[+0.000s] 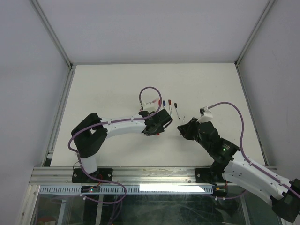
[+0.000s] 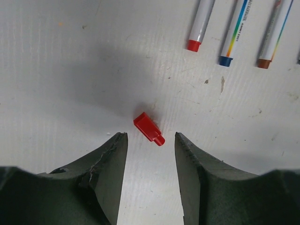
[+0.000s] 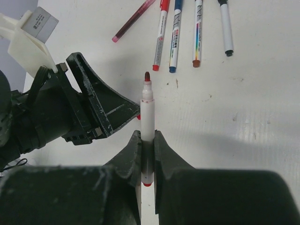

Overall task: Insert the pens into the pen caps
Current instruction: Insert the pen cap onto the pen.

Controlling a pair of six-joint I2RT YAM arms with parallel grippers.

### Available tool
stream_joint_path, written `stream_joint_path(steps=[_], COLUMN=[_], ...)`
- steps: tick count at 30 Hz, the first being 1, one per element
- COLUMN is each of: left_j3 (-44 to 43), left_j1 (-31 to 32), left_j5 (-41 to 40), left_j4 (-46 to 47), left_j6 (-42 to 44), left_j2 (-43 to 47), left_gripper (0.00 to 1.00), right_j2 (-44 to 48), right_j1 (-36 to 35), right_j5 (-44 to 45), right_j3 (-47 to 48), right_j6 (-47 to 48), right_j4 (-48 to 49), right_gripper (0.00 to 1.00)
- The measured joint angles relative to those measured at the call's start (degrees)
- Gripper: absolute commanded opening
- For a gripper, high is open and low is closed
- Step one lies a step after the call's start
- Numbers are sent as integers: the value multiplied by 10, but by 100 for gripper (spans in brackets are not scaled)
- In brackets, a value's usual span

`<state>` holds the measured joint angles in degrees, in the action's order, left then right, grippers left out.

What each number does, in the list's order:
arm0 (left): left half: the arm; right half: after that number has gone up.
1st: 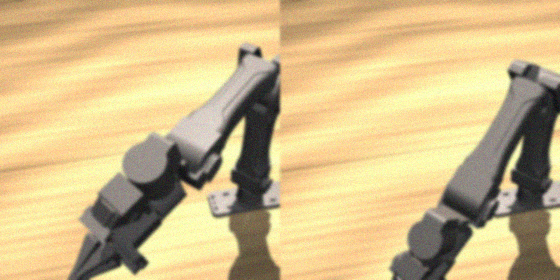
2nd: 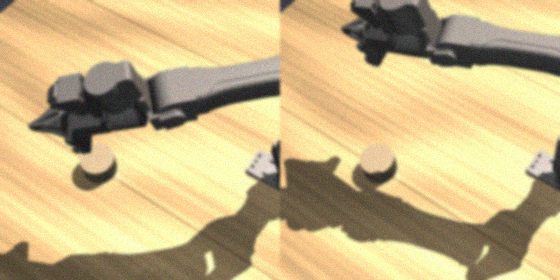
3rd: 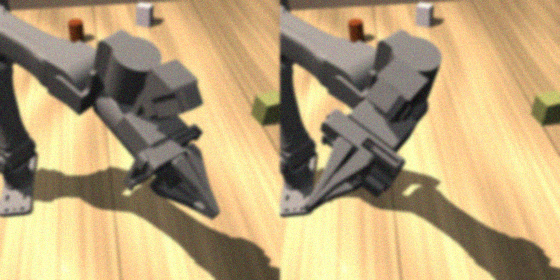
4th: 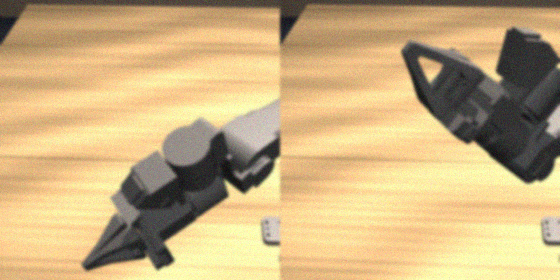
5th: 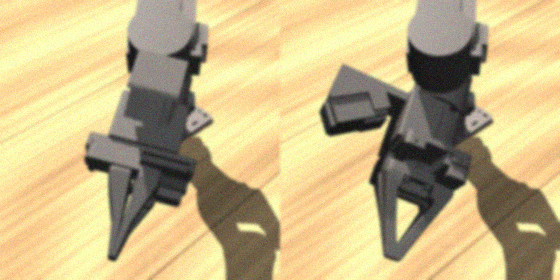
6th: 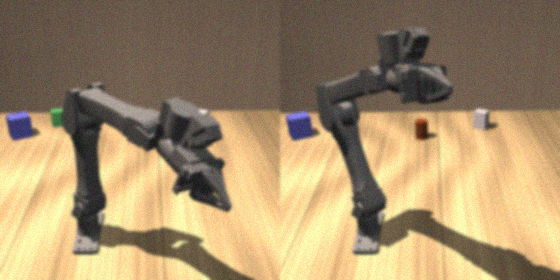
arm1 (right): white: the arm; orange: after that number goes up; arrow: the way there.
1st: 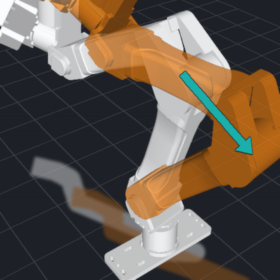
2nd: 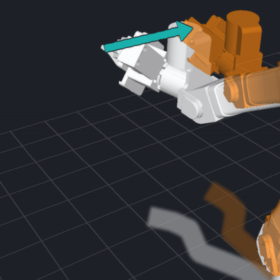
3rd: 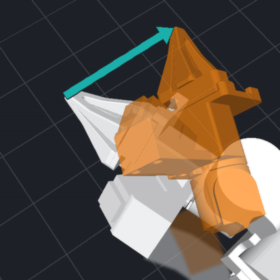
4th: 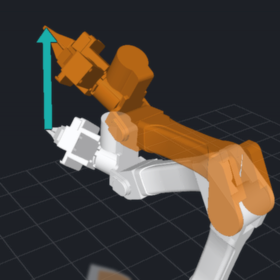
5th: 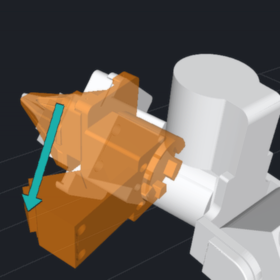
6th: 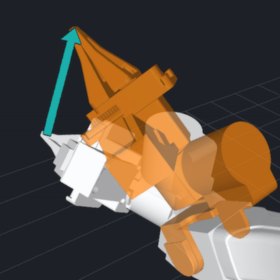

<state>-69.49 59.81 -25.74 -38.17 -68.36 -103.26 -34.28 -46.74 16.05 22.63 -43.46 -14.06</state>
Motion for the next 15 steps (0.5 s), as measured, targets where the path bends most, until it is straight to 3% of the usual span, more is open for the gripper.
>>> stream_joint_path(steps=[15], left_j3=[-19], left_j1=[2], left_j5=[-10], left_j4=[-31], left_j6=[-44], left_j2=[-38], left_gripper=[42], right_j2=[1], right_j1=[1], right_j5=[2], right_j3=[0], right_j6=[0], right_j4=[-4], right_gripper=[0])
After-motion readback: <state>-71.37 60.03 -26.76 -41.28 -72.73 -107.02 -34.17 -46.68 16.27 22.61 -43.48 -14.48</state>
